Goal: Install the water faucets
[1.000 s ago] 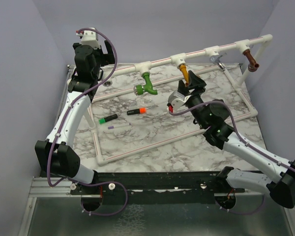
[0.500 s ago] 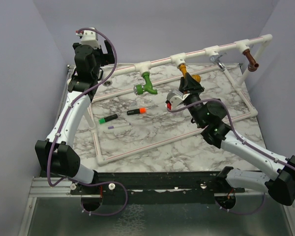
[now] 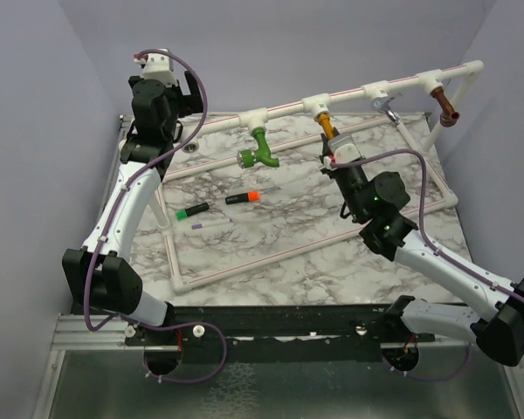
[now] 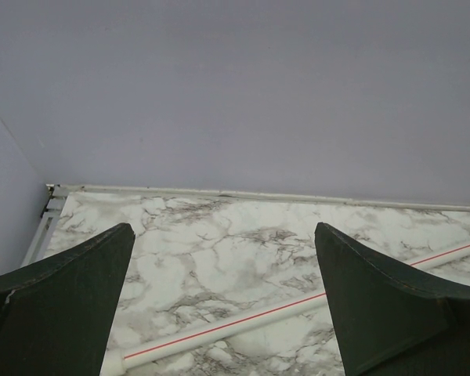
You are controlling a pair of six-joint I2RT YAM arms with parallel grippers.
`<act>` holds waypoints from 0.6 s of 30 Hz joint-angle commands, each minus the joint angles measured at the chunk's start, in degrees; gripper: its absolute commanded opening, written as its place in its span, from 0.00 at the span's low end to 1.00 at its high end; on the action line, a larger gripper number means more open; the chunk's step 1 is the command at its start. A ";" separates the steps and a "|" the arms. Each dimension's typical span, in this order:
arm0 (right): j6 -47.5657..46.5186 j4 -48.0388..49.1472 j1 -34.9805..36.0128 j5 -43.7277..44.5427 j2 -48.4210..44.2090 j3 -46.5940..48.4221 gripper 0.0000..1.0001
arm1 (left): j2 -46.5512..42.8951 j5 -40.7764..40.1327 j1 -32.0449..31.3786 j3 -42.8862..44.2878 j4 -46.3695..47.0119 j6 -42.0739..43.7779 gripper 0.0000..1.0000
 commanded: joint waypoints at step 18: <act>74.86 -5.43 0.22 5.78 -0.99 3.60 0.00 | 4.99 2.27 -0.90 -4.39 -11.03 -0.31 0.99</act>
